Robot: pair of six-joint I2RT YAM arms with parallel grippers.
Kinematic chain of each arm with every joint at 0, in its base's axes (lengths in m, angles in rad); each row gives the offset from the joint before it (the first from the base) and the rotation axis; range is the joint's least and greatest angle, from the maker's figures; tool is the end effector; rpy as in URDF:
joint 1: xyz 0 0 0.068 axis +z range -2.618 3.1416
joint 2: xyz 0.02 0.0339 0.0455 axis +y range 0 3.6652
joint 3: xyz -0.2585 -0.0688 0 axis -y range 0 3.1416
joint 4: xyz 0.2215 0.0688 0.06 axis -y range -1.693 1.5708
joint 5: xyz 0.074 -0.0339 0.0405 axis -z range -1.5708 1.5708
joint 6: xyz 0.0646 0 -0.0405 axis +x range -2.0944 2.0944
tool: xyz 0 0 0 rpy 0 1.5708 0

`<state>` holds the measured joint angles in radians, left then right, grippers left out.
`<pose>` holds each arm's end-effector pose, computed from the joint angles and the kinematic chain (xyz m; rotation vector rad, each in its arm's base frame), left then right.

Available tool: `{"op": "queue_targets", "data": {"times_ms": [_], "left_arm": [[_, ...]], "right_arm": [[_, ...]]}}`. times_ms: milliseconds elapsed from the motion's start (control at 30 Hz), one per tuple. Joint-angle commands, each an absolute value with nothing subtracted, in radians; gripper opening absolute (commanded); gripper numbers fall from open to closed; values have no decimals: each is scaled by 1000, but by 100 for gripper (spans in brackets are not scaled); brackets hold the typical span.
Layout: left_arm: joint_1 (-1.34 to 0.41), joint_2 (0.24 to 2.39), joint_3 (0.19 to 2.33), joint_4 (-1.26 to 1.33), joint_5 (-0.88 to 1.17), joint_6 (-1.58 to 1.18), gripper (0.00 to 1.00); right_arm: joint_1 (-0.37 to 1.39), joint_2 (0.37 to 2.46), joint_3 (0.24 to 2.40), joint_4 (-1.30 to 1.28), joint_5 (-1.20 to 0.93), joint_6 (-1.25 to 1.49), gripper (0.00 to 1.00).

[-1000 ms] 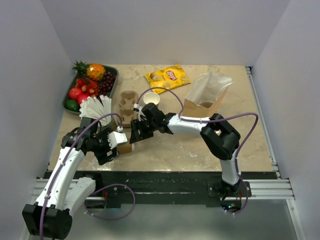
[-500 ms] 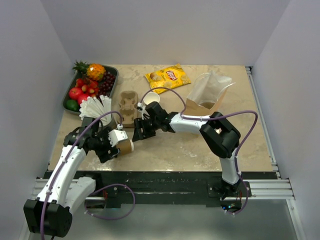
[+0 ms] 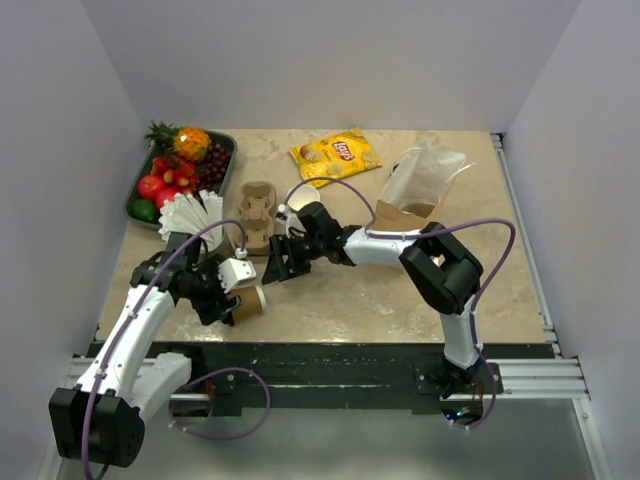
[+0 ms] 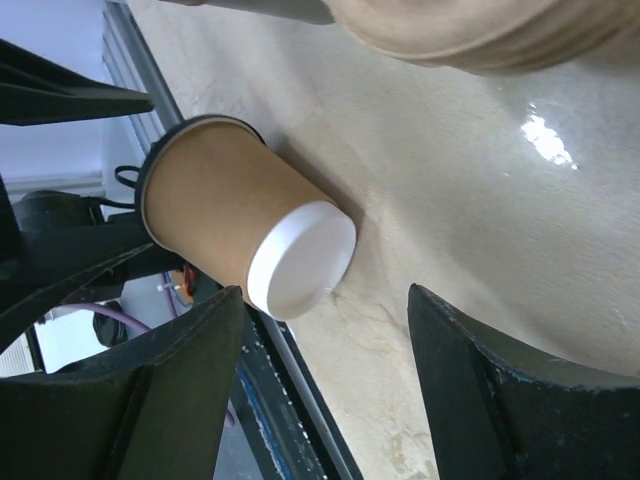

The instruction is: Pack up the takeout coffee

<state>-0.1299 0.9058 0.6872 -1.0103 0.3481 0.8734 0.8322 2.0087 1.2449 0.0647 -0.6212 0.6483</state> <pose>0.1309 -0.0393 0.2005 1.3636 2.3167 -0.2717 0.2603 0.3417 0.1563 -0.6106 2.4913 1.3981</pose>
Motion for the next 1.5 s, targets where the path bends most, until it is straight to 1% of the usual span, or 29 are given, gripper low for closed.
{"op": "queue_targets", "data": {"times_ms": [0, 67, 233, 533, 967, 1067, 1333, 1467], "left_arm": [[-123, 904, 678, -992, 356, 881, 82], [-123, 905, 675, -989, 356, 879, 82], [-123, 908, 673, -985, 350, 874, 81], [-123, 905, 677, -994, 348, 880, 80], [-123, 928, 701, -1020, 380, 907, 80], [-123, 942, 718, -1022, 397, 897, 79], [-123, 1025, 845, -1022, 477, 868, 76], [-123, 1061, 873, -1019, 511, 871, 75]], "right_arm": [[850, 1994, 1272, 133, -686, 655, 71], [860, 2000, 1276, 118, -669, 655, 71], [877, 2020, 1281, 61, -614, 621, 66], [877, 2049, 1287, 11, -555, 637, 61], [858, 2079, 1290, 3, -515, 649, 60], [847, 2095, 1301, -31, -502, 646, 60], [825, 2125, 1324, -54, -482, 630, 60], [822, 2128, 1322, -51, -480, 630, 61]]}}
